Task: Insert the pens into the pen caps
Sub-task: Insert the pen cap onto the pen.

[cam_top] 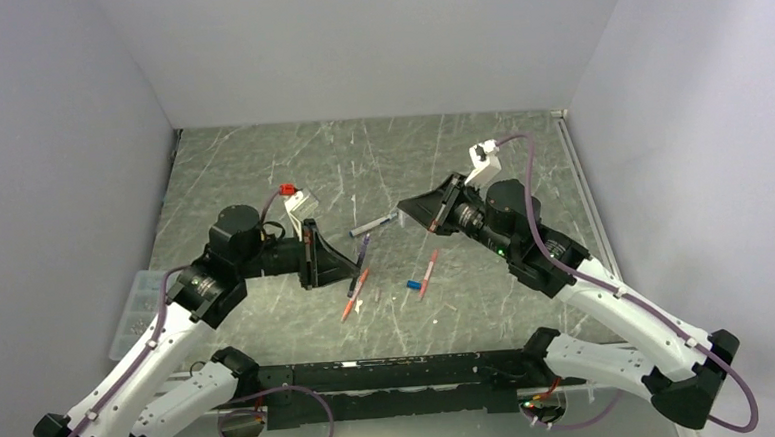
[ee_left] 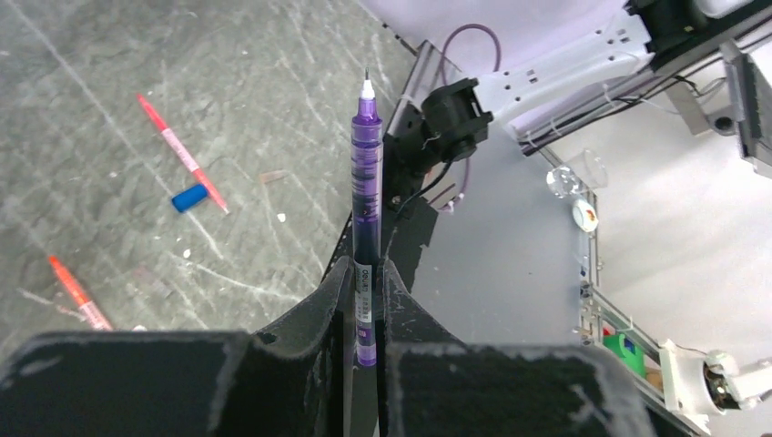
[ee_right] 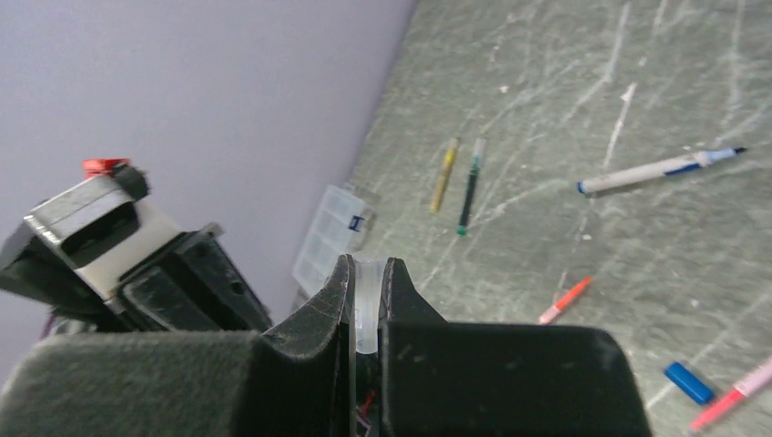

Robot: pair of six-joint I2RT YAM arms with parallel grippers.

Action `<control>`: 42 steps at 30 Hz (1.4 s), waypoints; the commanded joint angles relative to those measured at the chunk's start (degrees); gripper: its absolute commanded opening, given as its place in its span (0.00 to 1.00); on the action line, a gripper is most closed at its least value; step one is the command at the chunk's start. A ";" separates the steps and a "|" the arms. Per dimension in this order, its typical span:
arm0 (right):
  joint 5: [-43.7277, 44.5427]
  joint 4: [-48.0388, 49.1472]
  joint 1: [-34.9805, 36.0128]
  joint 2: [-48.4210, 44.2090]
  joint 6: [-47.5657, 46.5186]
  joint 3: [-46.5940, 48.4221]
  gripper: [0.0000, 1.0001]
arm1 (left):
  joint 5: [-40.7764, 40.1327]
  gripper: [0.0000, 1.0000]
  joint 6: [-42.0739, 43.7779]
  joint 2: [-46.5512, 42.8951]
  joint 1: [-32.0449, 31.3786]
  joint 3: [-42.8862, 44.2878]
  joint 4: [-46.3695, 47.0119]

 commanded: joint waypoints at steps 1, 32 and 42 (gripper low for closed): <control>-0.22 11.29 2.57 -1.33 1.25 -0.64 0.00 | 6.80 0.00 -8.93 -0.73 -0.18 -2.92 15.39; 13.93 19.76 14.82 1.16 -4.60 2.45 0.00 | 9.42 0.00 -23.09 -1.26 -0.32 -10.94 35.53; 15.37 20.16 17.19 1.77 -6.00 3.49 0.00 | 9.32 0.00 -22.71 -1.44 -0.37 -10.50 34.61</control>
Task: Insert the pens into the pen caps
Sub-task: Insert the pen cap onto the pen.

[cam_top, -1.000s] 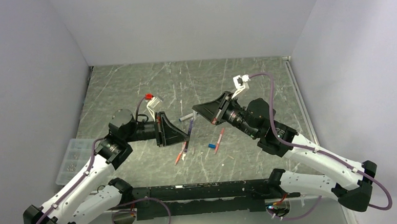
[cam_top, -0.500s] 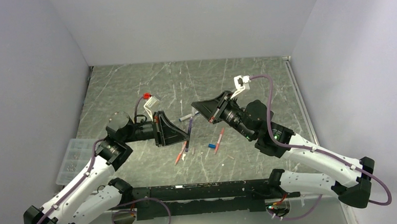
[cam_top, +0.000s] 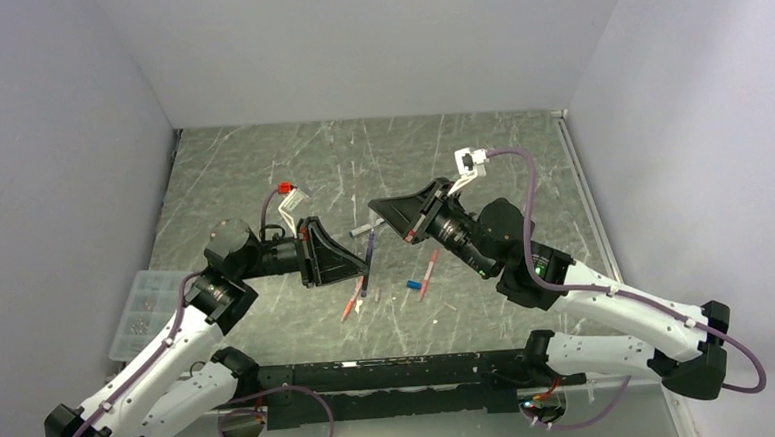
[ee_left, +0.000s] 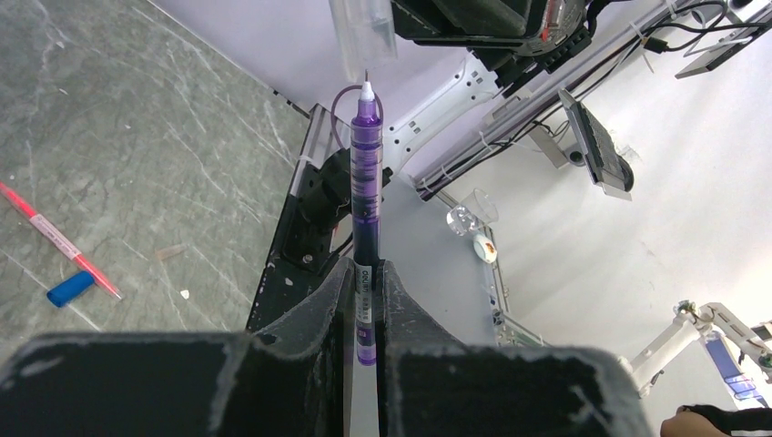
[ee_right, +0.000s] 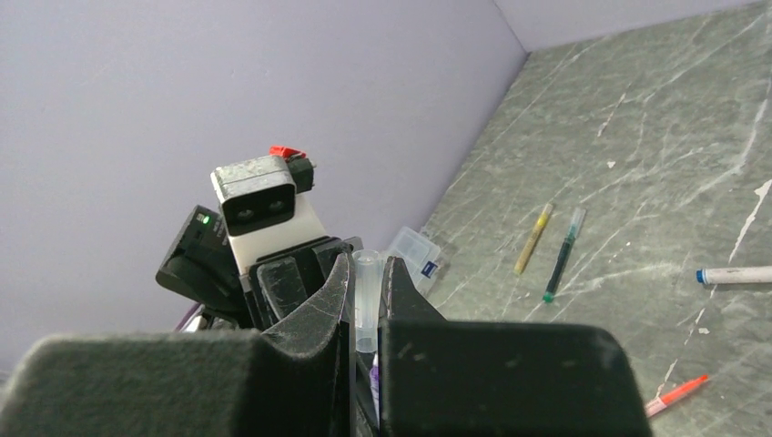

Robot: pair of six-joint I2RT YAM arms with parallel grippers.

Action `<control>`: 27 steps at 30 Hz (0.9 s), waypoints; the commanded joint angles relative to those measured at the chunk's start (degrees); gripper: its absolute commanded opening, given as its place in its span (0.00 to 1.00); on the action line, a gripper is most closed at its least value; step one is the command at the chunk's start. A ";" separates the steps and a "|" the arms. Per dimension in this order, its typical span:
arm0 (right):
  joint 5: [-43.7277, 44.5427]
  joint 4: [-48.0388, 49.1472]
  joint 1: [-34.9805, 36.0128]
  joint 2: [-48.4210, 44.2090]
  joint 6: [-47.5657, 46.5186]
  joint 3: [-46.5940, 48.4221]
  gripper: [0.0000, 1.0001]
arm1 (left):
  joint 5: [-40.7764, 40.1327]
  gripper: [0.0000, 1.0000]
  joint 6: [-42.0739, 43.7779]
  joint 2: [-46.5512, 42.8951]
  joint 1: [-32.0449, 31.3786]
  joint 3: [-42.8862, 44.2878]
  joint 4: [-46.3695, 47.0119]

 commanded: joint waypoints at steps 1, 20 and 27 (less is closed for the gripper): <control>1.90 2.86 1.31 -0.05 -1.78 2.99 0.00 | 1.22 0.00 -0.28 -1.02 -0.21 0.67 1.33; 7.50 2.30 4.61 -1.06 -3.52 0.38 0.00 | 0.95 0.00 0.03 -2.69 -0.23 1.11 0.16; 8.54 2.53 6.16 -0.85 -4.34 0.09 0.00 | 0.60 0.00 -0.09 -2.70 -0.22 0.94 0.30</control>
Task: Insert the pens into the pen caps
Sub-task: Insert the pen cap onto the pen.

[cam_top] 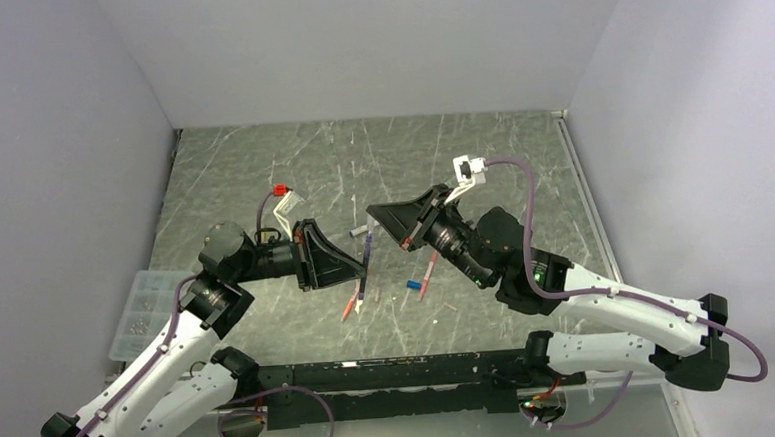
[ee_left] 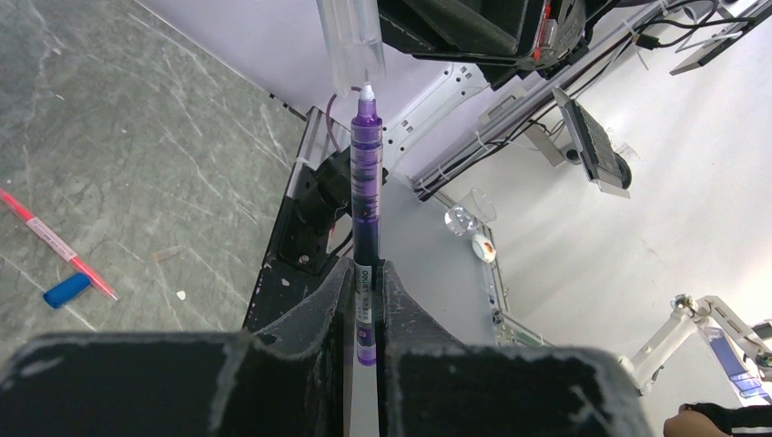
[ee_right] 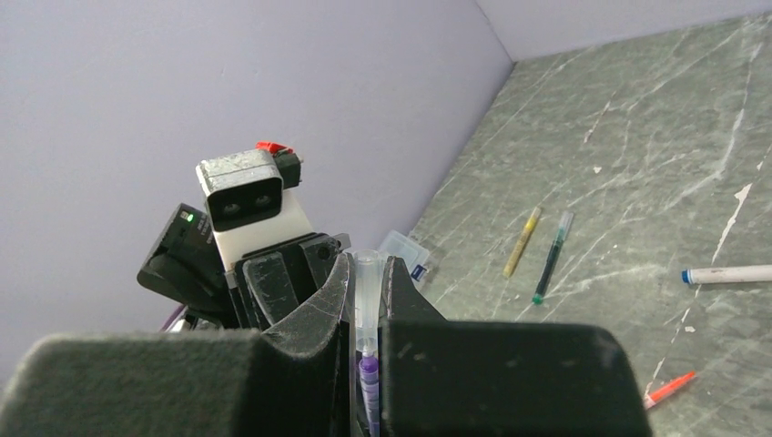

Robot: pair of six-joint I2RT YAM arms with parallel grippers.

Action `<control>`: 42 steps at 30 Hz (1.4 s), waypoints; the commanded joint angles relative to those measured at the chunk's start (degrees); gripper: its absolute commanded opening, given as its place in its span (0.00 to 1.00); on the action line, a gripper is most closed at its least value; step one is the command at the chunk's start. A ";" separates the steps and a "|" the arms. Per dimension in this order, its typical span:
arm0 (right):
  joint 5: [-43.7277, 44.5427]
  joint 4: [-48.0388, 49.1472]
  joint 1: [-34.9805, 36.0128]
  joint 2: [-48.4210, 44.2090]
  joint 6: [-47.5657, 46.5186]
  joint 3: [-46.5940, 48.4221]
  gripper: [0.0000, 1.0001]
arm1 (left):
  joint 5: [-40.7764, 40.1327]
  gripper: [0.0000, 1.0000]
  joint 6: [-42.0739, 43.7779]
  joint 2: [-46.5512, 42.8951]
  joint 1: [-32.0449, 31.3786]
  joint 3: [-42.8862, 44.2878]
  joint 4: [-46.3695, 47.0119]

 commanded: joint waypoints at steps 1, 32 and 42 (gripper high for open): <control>2.09 2.58 1.16 -0.92 -1.43 -0.48 0.00 | 0.66 0.00 -0.13 -0.54 -0.25 0.89 1.46; 13.36 2.90 9.58 0.56 -4.12 -2.74 0.00 | -4.33 0.00 0.86 -0.85 -0.19 1.86 -0.40; 13.28 2.17 11.18 0.79 -3.73 -2.73 0.00 | -7.30 0.00 5.47 -1.45 -0.19 4.60 -3.18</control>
